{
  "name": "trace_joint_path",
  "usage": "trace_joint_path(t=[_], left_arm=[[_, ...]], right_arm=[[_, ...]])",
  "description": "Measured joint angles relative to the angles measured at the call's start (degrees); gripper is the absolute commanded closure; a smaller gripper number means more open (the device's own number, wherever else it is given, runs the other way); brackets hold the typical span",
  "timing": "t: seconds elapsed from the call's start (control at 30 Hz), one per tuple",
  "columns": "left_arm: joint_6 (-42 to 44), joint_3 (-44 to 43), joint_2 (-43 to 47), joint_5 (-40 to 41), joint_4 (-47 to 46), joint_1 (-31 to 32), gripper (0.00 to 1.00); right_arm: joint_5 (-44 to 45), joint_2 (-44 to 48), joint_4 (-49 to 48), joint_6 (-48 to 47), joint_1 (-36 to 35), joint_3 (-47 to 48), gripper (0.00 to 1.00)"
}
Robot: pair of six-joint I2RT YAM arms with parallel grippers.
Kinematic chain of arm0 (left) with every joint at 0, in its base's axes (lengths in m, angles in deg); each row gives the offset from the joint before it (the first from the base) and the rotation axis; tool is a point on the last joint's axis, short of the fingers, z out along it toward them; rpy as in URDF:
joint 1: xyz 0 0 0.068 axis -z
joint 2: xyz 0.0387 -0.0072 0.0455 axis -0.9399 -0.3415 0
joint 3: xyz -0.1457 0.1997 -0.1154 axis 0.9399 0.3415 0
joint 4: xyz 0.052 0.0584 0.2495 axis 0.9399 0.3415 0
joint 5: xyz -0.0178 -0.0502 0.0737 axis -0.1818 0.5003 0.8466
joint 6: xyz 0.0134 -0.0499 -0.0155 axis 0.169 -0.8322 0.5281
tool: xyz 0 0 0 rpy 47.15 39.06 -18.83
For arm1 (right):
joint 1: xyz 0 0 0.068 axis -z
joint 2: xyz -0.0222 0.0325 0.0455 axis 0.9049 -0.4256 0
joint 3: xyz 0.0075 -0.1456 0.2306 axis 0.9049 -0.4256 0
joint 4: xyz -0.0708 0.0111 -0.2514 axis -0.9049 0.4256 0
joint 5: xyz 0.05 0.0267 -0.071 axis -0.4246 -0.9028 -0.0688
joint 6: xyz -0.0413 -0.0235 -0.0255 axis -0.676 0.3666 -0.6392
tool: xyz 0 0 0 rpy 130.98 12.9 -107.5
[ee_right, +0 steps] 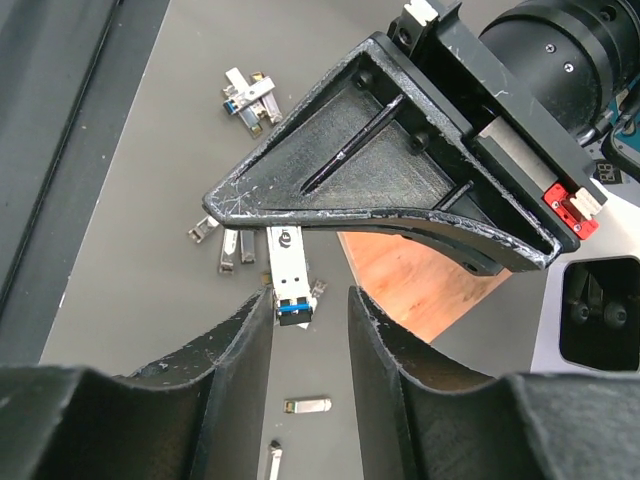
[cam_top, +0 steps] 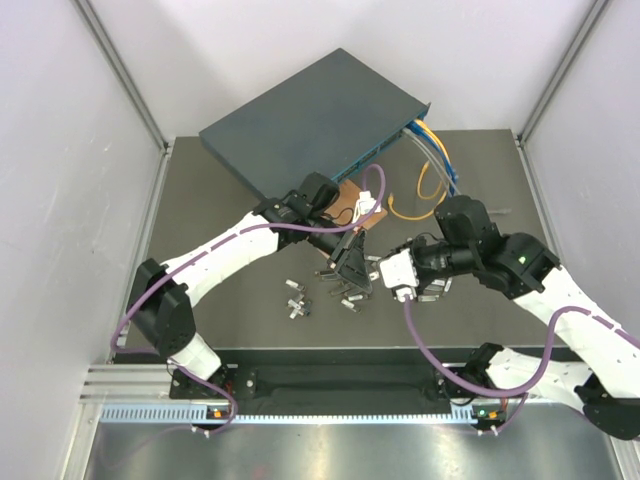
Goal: Insert the plug into the switch port
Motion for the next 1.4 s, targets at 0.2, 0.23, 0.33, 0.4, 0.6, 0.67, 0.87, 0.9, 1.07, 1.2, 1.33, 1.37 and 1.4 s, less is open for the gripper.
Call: trace_joint_path(t=[0.2,0.23,0.33,0.4,0.6,0.67,0.87,0.9,1.07,1.2,1.33,1.37,1.4], left_arm=[[-0.02,0.0,-0.04,-0.02,0.0,0.02,1.0],[-0.02,0.0,-0.07,-0.02,0.0,0.04,1.0],[-0.02,-0.22,-0.39,0.0,0.02,0.07,1.0],[-0.02,-0.7,-0.85,-0.02,0.0,0.07,1.0],[-0.04,-0.85,-1.01,0.11,0.02,0.04,1.0],[-0.02,-0.85,-1.03,0.5,0.2,0.07,0.83],[2.69,-2.78,-1.03,2.78,1.53,0.04,0.25],[3.72,-4.46,-1.03,3.56,2.49,-0.09,0.18],[6.71,-15.06,-0.42,5.84,3.26,-3.72,0.11],[5.16,-16.65,2.99,7.98,-0.96,-10.86,0.1],[-3.56,-10.82,9.51,12.39,-13.86,-21.9,0.07],[-6.36,-8.31,12.07,13.77,-16.92,-24.98,0.06],[-8.7,-5.86,14.51,15.23,-19.98,-28.44,0.05]], right_arm=[[1.79,-0.02,0.02,-0.72,-1.07,-0.31,0.66],[2.21,-0.07,0.15,-0.92,-1.22,-0.46,0.67],[3.3,-0.24,0.26,-1.49,-1.64,-0.85,0.69],[3.91,-0.35,0.22,-1.77,-1.97,-0.96,0.7],[5.38,-0.61,0.35,-2.01,-2.64,-1.29,0.91],[5.86,-0.61,0.26,-1.95,-2.82,-1.49,1.0],[8.55,-0.57,-1.18,0.22,-3.28,-2.95,1.0],[8.92,-0.52,-1.51,0.85,-3.28,-3.26,1.0],[10.51,1.4,-3.87,8.63,-3.28,-5.6,1.0],[11.32,3.1,-6.67,17.86,-2.67,-6.01,1.0],[13.68,3.52,-10.88,28.33,-1.49,-6.01,1.0],[14.34,3.39,-11.85,30.56,-1.11,-6.01,1.0],[15.61,3.19,-12.87,33.09,-0.63,-5.99,1.0]])
